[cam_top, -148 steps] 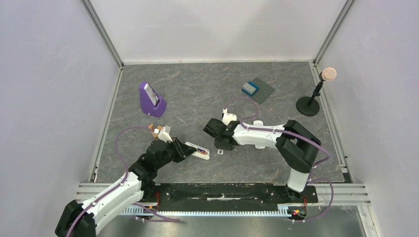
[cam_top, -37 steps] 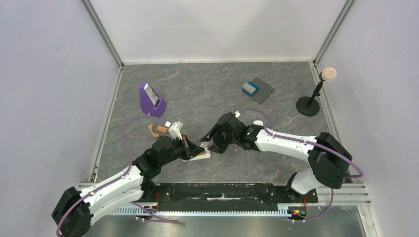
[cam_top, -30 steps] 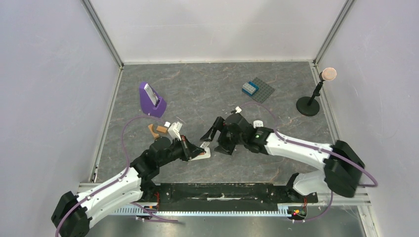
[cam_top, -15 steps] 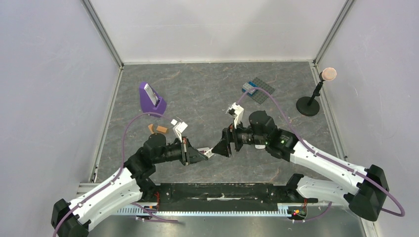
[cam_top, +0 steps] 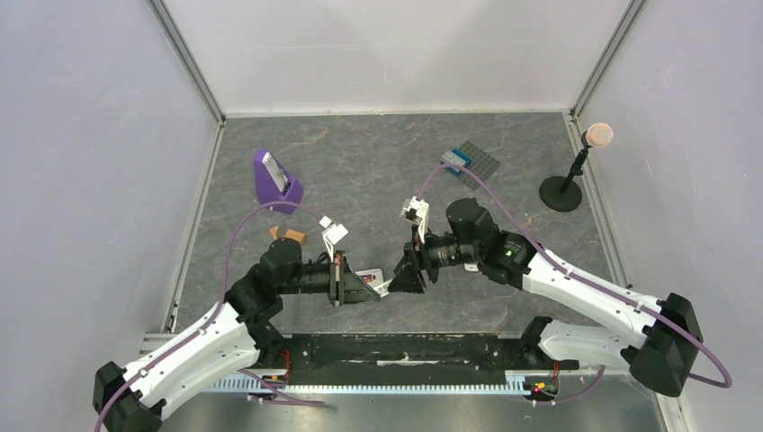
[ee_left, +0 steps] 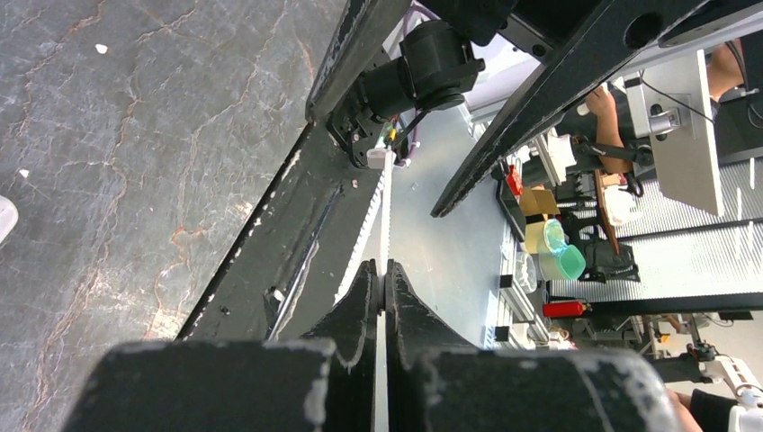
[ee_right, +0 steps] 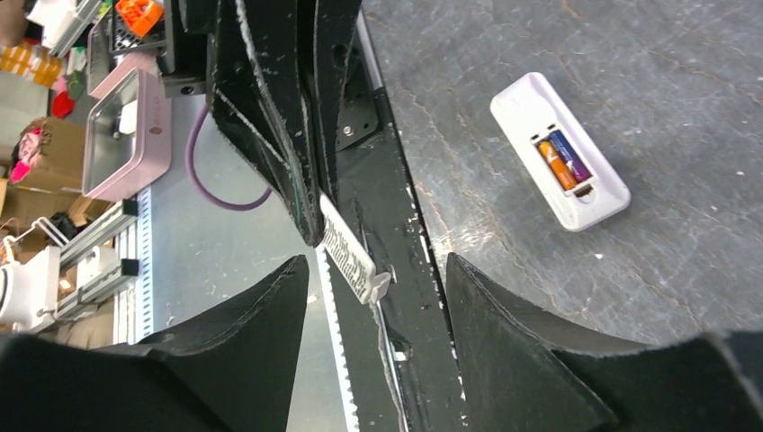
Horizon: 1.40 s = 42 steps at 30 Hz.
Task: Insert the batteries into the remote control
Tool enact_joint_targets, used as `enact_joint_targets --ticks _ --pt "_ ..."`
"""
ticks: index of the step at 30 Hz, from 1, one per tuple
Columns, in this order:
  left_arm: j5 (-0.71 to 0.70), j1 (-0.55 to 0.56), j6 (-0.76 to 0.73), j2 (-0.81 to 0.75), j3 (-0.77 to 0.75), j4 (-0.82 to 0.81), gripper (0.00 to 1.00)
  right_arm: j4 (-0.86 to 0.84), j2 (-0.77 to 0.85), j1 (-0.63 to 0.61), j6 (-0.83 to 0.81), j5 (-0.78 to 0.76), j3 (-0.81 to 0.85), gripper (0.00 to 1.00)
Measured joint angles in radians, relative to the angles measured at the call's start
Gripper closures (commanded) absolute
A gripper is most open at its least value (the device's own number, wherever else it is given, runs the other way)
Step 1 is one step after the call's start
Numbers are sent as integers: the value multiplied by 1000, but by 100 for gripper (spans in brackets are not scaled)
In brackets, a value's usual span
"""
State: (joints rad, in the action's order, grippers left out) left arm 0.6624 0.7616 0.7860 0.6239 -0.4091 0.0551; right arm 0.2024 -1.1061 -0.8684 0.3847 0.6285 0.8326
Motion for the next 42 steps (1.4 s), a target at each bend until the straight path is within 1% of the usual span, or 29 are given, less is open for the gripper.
enact_joint_targets --ticks 5,9,11,14,18,20,23,26,28,29,30,31,33,34,36,39,42 --pt "18 0 0 -23 0 -2 98 -21 6 0 32 54 -19 45" --pt "23 0 0 -37 0 -5 98 -49 6 0 67 74 -47 54" --pt "25 0 1 -41 1 -6 98 -62 6 0 86 75 -63 56" --pt "27 0 1 -42 2 -6 98 -89 9 1 118 75 -79 56" --pt "32 0 1 -42 6 -6 98 -143 25 1 159 70 -109 50" --pt "37 0 1 -42 6 -6 98 -164 31 1 174 67 -120 51" --pt "43 0 1 -42 7 -6 98 -193 36 1 199 60 -126 56" --pt "47 0 1 -42 9 -7 98 -215 42 2 216 54 -126 67" --pt "47 0 1 -42 11 -8 98 -227 45 2 225 52 -129 72" --pt "47 0 1 -42 12 -8 98 -232 45 2 231 53 -131 72" --pt "47 0 1 -42 13 -9 98 -233 45 3 234 53 -133 70" --pt "47 0 1 -42 13 -9 98 -235 45 3 237 55 -135 66" --pt "46 0 1 -42 15 -9 98 -239 45 3 243 57 -139 51" --pt "46 0 1 -42 16 -9 98 -240 45 3 246 60 -141 49" --pt "46 0 1 -42 16 -9 98 -245 45 3 248 67 -145 48" --pt "46 0 1 -42 16 -9 98 -247 45 3 249 76 -154 57" --pt "46 0 1 -42 16 -9 98 -247 45 3 249 82 -156 71"
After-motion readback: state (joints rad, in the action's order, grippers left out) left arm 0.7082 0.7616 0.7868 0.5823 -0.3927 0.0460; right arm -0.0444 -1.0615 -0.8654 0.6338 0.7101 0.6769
